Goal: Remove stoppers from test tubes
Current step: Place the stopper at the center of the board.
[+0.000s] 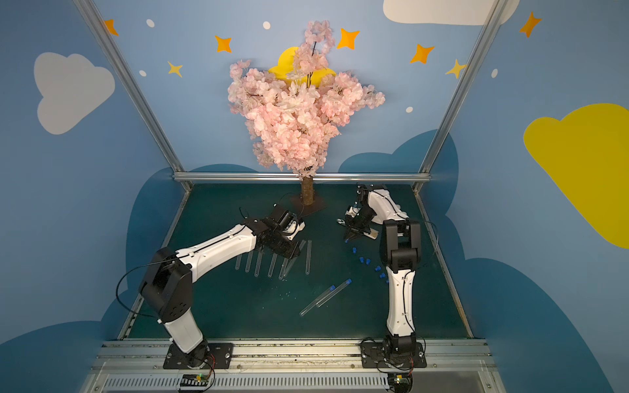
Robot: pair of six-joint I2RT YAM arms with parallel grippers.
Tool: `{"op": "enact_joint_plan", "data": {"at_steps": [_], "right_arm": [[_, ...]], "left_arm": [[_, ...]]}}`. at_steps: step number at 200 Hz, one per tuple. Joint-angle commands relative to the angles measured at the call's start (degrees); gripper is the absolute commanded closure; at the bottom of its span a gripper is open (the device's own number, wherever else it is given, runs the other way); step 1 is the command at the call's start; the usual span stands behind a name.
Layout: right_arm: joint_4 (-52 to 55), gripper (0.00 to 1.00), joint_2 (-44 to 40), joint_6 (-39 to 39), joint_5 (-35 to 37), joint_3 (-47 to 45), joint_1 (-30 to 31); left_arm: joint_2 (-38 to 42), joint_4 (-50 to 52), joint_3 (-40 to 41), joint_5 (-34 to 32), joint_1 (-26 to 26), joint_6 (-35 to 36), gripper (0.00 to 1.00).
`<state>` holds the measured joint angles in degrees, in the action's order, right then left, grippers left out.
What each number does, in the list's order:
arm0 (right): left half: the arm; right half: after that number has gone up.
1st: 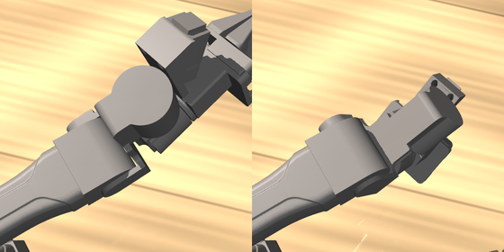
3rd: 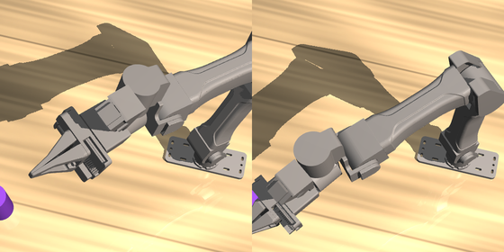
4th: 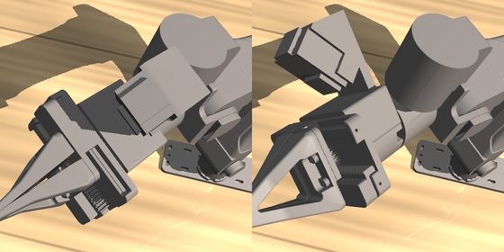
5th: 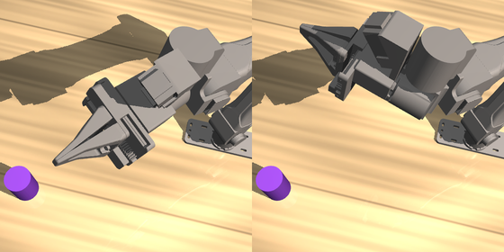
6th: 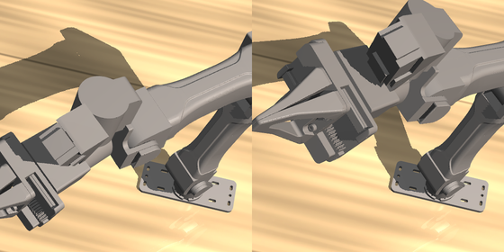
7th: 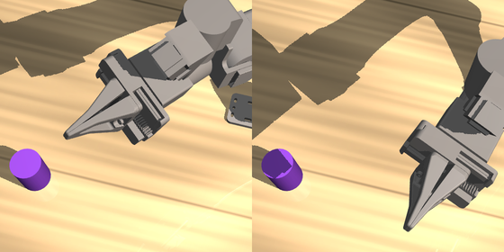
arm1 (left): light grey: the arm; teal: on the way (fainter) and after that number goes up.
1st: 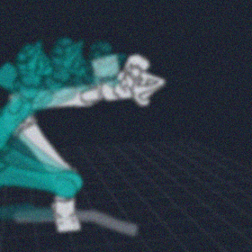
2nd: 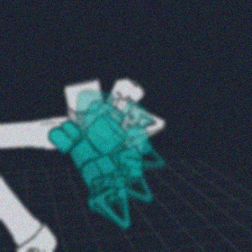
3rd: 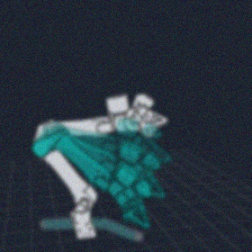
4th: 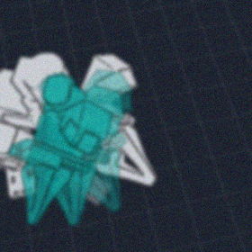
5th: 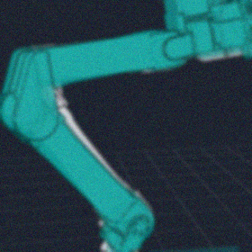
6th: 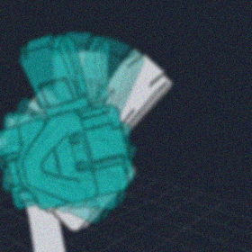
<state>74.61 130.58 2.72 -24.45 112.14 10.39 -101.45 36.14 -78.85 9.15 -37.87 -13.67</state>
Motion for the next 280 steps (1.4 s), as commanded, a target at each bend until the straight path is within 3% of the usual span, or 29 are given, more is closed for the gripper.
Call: {"op": "enact_joint_plan", "data": {"at_steps": [1,136,280], "right_arm": [[2.80,0.89,1.78,-0.70,3.24,2.64,1.03],[2.21,0.85,7.73,0.72,6.69,4.85,2.17],[1.68,0.73,6.64,0.67,7.66,3.43,2.65]], "left_arm": [[-0.31,-1.04,-1.26,-1.26,-0.19,-2.86,0.93],[-2.96,-0.36,-3.79,-2.29,-1.18,-4.92,0.92],[-3.73,-0.28,-4.38,-2.47,-1.20,-5.46,0.92]]}}
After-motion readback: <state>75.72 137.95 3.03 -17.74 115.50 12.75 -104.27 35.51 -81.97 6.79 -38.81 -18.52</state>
